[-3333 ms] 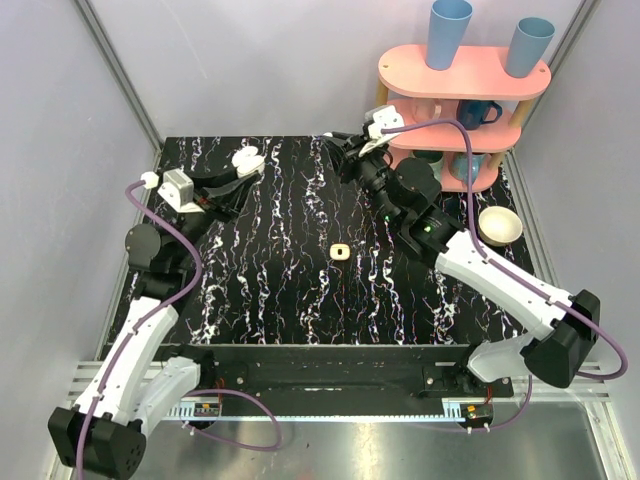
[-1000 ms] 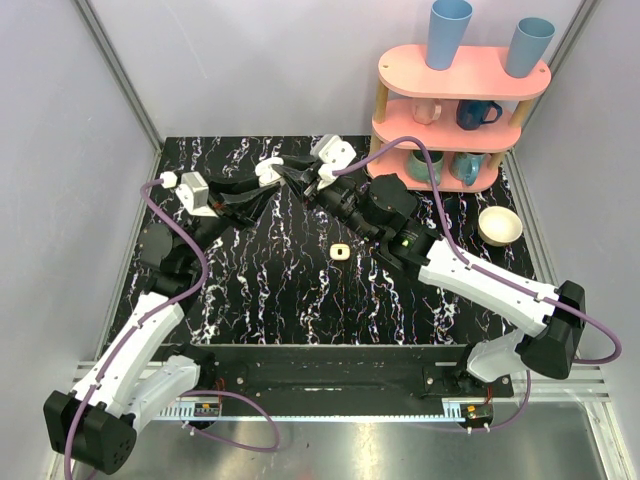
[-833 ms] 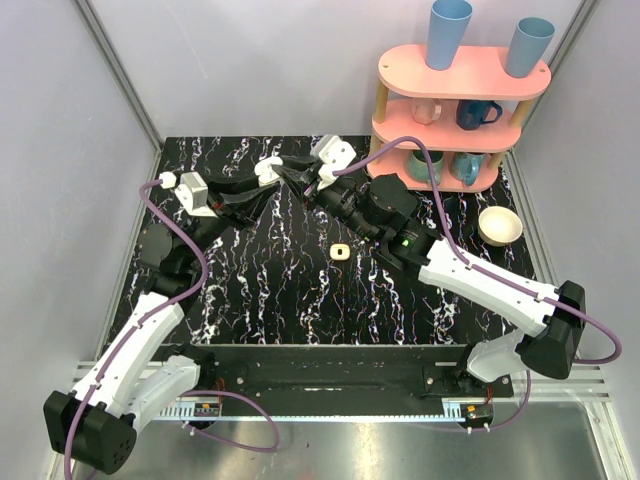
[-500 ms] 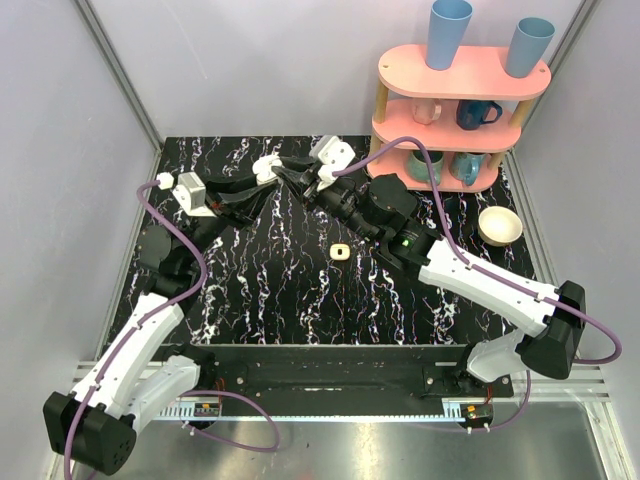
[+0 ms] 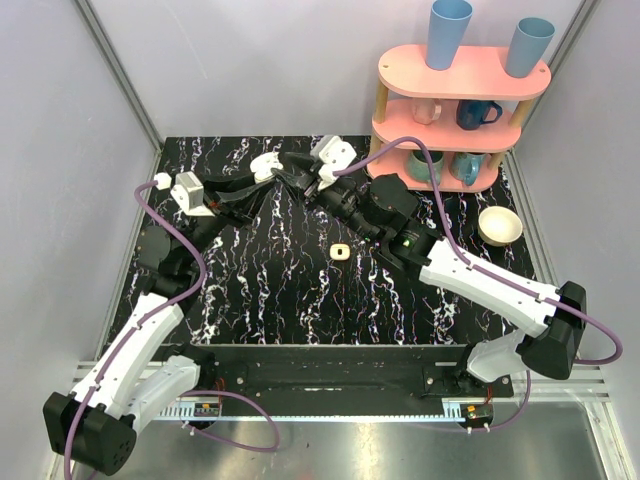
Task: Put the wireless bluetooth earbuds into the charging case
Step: Insert the right earbud into the right side groove of the charging case, then close the charging case with the earbuds.
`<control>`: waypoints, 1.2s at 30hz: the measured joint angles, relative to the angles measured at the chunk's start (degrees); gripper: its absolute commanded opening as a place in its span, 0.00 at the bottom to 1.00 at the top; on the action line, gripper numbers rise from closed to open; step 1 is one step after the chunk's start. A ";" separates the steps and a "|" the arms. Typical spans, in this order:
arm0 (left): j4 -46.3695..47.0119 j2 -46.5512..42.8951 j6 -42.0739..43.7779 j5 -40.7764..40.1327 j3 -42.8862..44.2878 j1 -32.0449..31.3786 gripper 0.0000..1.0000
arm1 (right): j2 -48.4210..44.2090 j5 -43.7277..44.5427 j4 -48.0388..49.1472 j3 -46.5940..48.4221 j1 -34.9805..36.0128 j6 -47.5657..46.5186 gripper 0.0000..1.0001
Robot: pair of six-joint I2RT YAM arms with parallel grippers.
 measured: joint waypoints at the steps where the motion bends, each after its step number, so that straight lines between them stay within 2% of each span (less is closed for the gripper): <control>1: 0.02 0.00 0.00 -0.04 0.00 0.00 0.00 | 0.00 0.22 0.17 -0.04 0.00 0.00 0.50; 6: 0.17 0.00 0.00 -0.13 0.00 0.00 0.00 | -0.52 1.62 1.20 -0.81 0.00 -0.02 0.57; 19: 0.63 -0.04 1.14 0.50 -0.44 0.00 0.00 | -5.46 4.57 2.03 -2.27 -3.32 4.13 0.60; 22: 1.40 -0.04 2.01 2.19 -1.14 0.00 0.00 | -5.05 3.63 -3.34 1.11 -5.57 7.32 0.60; 28: 5.92 0.04 5.25 8.13 -5.09 -0.20 0.00 | 1.09 -3.23 -20.61 17.55 -9.07 14.21 0.63; 36: 9.29 0.94 8.17 13.33 -6.03 -0.37 0.00 | 3.78 -9.92 -31.69 19.32 -9.07 20.20 0.63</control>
